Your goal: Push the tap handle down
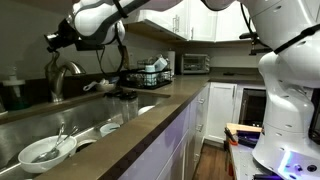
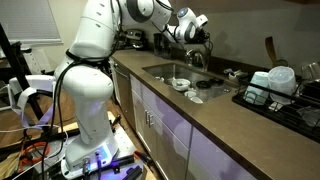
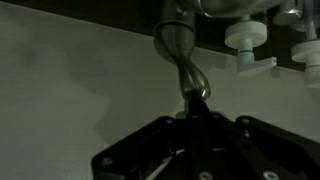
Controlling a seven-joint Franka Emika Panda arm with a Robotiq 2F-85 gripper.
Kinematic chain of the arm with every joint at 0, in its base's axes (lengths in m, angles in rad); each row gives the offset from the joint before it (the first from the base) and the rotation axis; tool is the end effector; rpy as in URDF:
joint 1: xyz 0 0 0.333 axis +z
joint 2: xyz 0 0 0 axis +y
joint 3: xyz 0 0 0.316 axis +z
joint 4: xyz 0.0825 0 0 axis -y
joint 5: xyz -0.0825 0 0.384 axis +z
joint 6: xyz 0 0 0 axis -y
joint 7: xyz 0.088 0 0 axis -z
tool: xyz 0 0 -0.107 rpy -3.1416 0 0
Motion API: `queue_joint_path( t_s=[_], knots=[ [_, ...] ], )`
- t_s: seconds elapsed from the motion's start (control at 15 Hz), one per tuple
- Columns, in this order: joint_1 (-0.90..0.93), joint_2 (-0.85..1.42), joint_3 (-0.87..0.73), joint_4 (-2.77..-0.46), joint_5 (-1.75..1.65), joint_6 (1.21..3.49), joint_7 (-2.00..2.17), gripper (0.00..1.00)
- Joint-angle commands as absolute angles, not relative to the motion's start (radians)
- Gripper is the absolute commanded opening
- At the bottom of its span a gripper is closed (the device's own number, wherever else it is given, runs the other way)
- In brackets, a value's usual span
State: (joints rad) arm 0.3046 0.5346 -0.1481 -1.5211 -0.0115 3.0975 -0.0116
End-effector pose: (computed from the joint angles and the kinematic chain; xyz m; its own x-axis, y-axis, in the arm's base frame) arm 0.7325 0.1433 0.4819 0.4771 0.1748 0.8613 0.1861 -0.9779 0.0953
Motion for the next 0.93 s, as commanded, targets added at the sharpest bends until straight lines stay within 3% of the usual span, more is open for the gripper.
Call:
queue_joint_path(
  t_s=[0.0, 0.87],
  knots=[
    [0.314, 0.498, -0.166, -1.565, -0.019, 3.052, -0.009, 0.03],
    [0.414, 0.473, -0.334, -1.659, -0.005, 3.257, 0.062, 0.03]
  ],
)
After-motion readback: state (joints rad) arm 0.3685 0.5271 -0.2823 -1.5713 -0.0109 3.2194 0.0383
